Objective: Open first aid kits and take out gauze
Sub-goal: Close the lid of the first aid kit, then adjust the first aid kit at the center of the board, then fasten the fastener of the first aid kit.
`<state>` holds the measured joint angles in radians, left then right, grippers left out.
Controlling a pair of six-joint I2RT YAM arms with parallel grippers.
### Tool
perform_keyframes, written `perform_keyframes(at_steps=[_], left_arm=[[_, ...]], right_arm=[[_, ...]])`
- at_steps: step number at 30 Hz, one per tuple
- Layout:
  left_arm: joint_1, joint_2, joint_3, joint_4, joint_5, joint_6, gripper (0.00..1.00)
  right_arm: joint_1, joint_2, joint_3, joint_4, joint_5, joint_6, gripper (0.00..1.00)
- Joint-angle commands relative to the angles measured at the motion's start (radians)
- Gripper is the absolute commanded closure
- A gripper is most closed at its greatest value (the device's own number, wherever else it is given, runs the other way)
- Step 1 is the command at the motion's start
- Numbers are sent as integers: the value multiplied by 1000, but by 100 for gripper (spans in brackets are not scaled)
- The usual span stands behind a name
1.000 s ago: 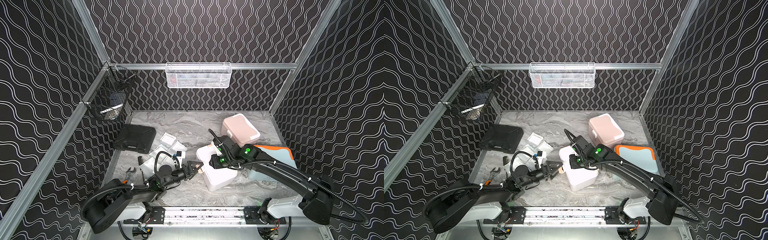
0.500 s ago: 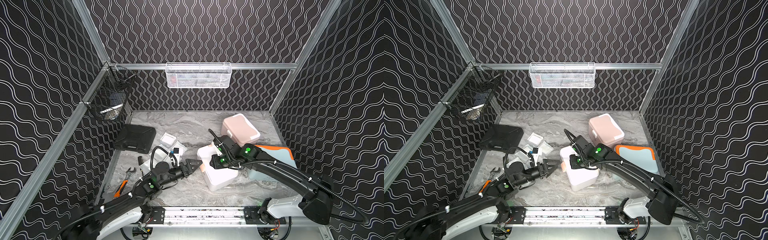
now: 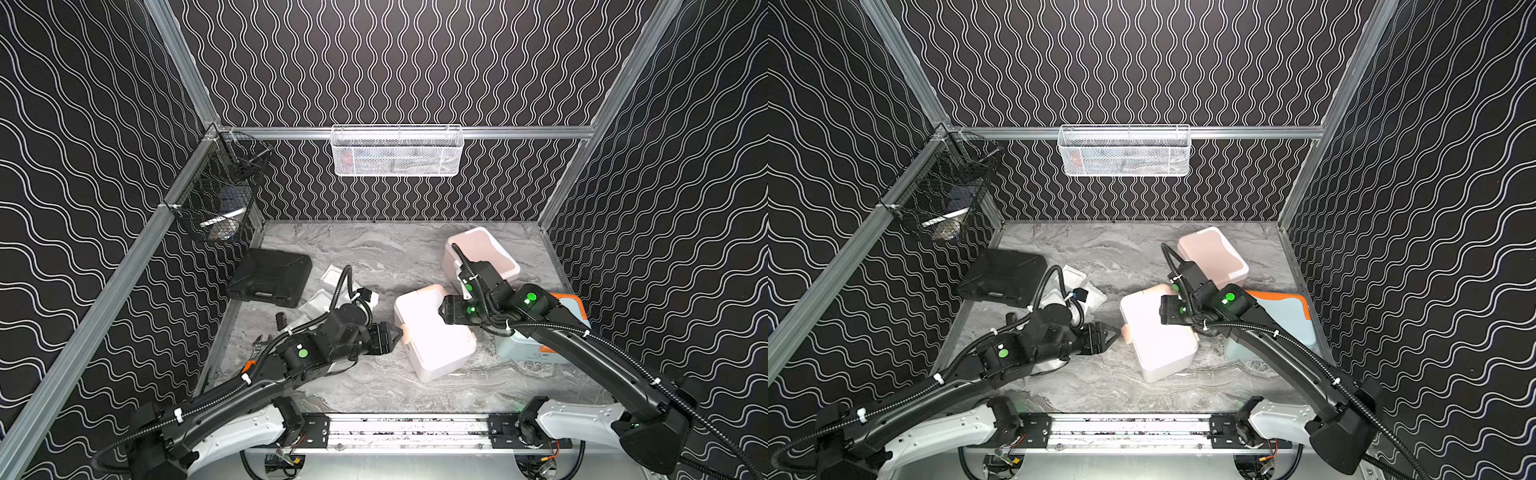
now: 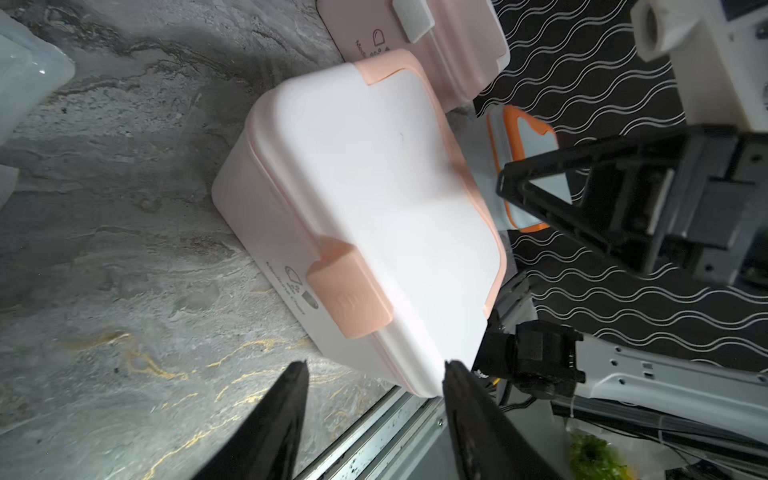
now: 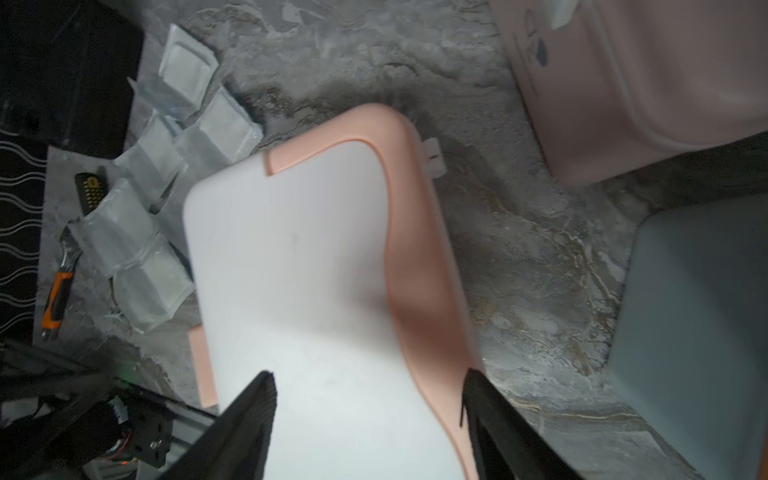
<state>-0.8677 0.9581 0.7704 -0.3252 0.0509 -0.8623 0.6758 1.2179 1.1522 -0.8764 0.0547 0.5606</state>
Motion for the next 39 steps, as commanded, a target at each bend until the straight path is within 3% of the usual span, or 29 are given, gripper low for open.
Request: perform_keyframes(at_steps=[1,3,8,15,23,29,39], left_arm=[[-27,38,53,-95,-79,76,52],[-35,59,70,-100,-83,84,56],[-37,82,76,-92,-84,89,57],[-37,79,83,-103,-105,96,56],[-37,116,122,-140,-125,125,58],[-37,157,158,-190,-155,152,68],[-37,207,132,-151,-155,154,71]], right_arm=[[-49,-12,-56,14,-80,-28,30],[-58,-13,-79,20,-106,-32,33],[-46,-48,-144,51,-262,-11,33],[-12,-149,-229,72,-317,61,30],[-11,-163,-137,-46,-158,44,27],[-11,-131,-97,-57,-154,18,27],[-11,-126,-156,-13,-192,18,27]])
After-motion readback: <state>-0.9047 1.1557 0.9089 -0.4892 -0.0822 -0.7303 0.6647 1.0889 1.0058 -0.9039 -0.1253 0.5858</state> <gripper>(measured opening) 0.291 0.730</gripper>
